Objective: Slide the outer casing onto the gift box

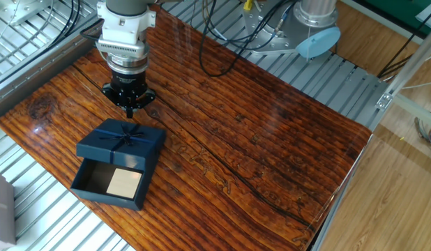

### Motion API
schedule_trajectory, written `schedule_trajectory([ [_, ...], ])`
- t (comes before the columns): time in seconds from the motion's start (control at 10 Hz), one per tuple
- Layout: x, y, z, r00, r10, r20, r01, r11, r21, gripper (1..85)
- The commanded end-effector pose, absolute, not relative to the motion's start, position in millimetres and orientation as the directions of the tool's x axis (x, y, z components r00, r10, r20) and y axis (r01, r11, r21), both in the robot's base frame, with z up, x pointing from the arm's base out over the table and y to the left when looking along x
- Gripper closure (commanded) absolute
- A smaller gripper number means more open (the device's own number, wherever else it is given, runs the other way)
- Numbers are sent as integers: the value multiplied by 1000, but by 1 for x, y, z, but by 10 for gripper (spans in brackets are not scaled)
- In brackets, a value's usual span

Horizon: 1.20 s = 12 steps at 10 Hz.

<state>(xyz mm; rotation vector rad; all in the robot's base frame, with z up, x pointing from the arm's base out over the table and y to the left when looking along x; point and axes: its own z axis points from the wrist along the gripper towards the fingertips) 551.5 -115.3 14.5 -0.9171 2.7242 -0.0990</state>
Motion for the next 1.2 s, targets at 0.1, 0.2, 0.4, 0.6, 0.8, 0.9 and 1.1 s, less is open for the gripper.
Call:
schedule_trajectory([
  [0.1,561,-114,15,-754,-601,-267,-581,799,-158,847],
  [0.2,563,-112,17,-754,-599,-270,-579,800,-156,847],
  [0.4,565,-108,23,-758,-594,-270,-574,804,-156,847],
  [0.6,567,-106,32,-765,-588,-262,-566,809,-162,847],
  [0.8,570,-106,36,-769,-588,-251,-561,809,-174,847],
  [0.9,572,-107,37,-769,-589,-247,-560,808,-184,847],
  [1.1,573,-109,32,-763,-591,-262,-560,806,-189,847],
])
